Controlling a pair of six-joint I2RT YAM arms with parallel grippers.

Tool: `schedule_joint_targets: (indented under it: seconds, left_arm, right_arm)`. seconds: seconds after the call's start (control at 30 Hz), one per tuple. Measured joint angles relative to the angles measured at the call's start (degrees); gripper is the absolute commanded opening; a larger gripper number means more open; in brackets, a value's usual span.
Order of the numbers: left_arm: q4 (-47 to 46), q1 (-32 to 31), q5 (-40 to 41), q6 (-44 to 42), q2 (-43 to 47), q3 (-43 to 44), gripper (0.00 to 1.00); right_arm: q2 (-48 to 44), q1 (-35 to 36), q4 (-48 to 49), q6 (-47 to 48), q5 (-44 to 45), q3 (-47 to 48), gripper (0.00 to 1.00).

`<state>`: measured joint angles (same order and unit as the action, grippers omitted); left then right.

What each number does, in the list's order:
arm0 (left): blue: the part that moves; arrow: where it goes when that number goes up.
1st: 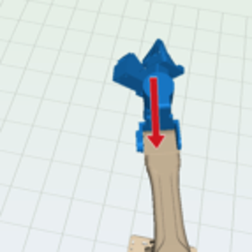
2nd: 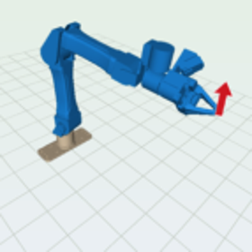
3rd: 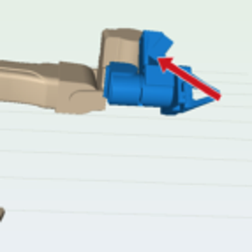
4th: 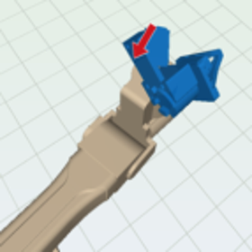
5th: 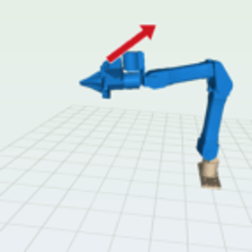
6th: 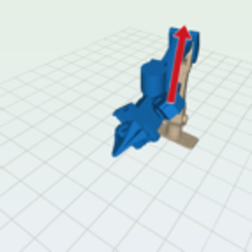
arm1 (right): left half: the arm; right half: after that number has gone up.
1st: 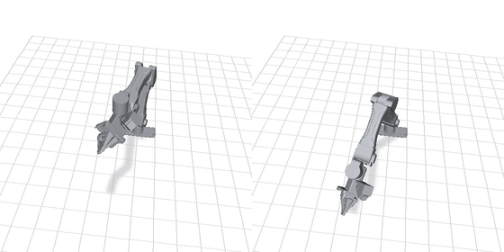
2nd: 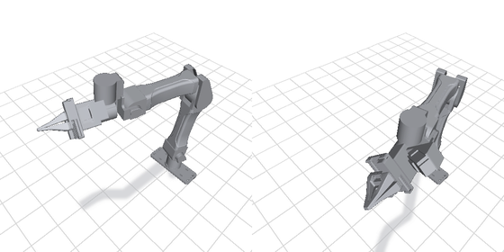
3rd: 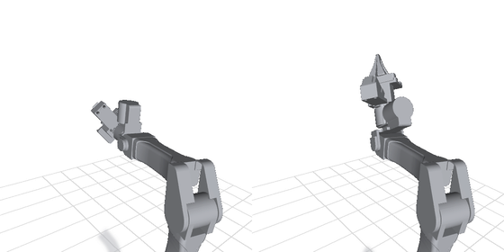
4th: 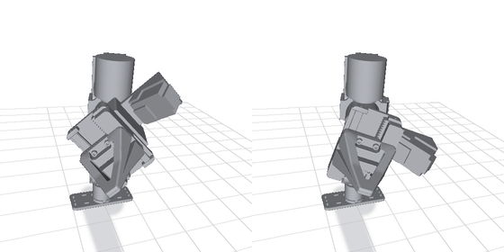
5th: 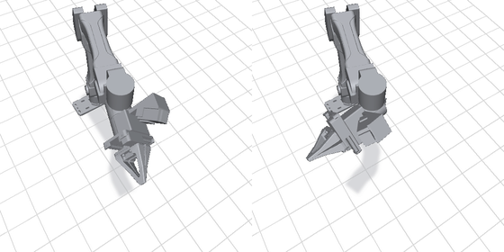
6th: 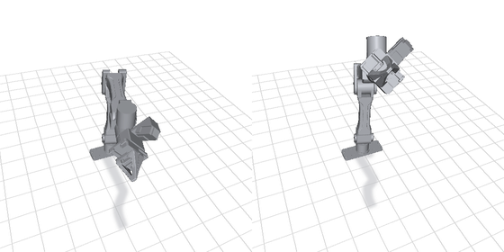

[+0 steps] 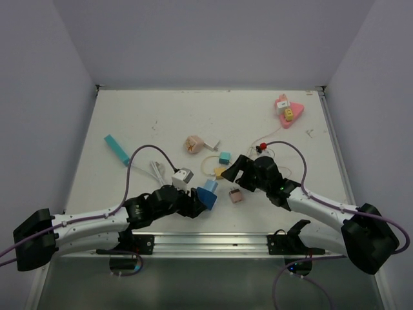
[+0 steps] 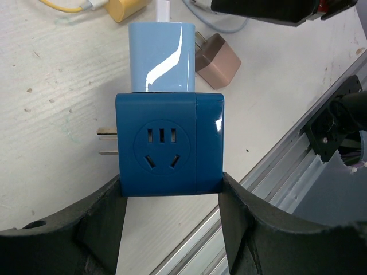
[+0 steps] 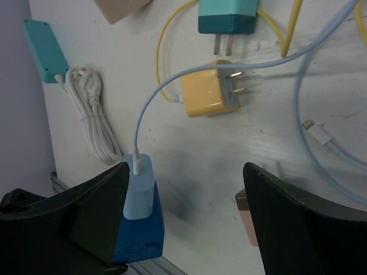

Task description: Pull the plug off the socket

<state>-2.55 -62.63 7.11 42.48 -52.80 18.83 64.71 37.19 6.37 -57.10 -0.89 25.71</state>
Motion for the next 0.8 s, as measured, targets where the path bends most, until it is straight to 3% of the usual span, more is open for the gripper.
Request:
schedule_joint_targets:
  seconds: [0.33, 0.5, 0.8]
  left_arm:
    - [-1.68, 0.0, 0.81, -0.02, -1.2, 0.04, 0.0]
    - [-1.75, 0.0, 1.57, 0.09, -1.25, 0.17, 0.0]
    - [-2.51, 0.0, 3.52, 0.94, 0.31, 0.22, 0.0]
  right_arm:
    - [0.31, 6.97, 8.98, -3.61, -1.22, -0.79, 0.82]
    - [4.7, 9.92, 11.69, -4.61, -1.18, -0.74, 0.76]
    - [8.52, 11.98, 14.82, -6.14, -1.03, -0.63, 0.49]
